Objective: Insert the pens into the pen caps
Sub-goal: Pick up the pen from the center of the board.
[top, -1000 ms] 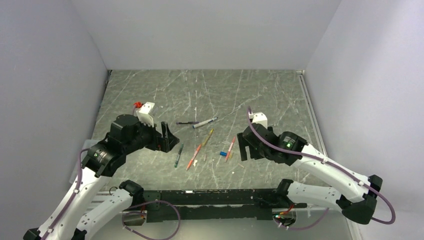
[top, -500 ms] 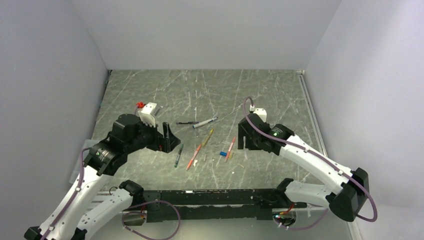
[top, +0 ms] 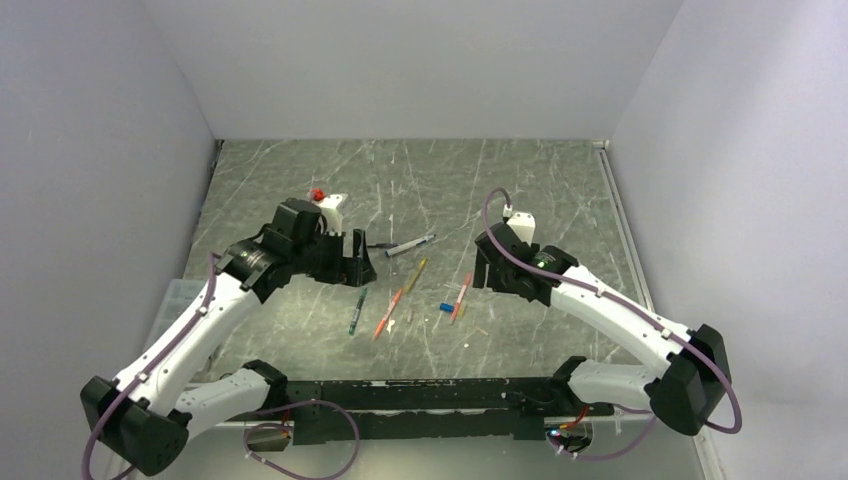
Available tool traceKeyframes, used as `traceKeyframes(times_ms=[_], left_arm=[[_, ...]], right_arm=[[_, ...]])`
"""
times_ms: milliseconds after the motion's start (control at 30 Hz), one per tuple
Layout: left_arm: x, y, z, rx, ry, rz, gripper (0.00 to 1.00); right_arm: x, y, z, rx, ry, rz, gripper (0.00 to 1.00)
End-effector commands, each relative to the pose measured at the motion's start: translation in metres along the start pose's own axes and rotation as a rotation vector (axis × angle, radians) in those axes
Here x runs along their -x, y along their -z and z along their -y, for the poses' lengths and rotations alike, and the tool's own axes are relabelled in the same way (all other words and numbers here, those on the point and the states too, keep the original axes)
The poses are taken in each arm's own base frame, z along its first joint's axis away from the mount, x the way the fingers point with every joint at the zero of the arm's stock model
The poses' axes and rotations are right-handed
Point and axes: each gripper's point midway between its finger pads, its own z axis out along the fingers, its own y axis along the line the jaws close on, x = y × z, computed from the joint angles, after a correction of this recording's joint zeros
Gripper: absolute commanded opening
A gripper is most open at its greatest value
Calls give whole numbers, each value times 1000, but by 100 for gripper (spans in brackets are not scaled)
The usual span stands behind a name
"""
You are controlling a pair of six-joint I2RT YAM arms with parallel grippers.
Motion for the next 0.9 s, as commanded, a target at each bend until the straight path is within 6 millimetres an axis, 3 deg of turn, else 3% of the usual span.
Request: traceKeyframes(times_ms=[0,167,500,700,867], left_arm=[[16,-11,16,-17,8,14,90],[11,-44,27,68,-50,-53,88],[7,-111,20,205,-85,-192,79],[6,-138,12,269,-102,-243,79],[-2,-157,10,286,-116,-292,78]], right_arm=[[15,3,15,-58,-56,98,75],[17,15,25,-49,-62,130,75],[11,38,41,-5,-83,160,76],[10,47,48,1,-92,168,76],[11,54,43,57,-114,177,76]])
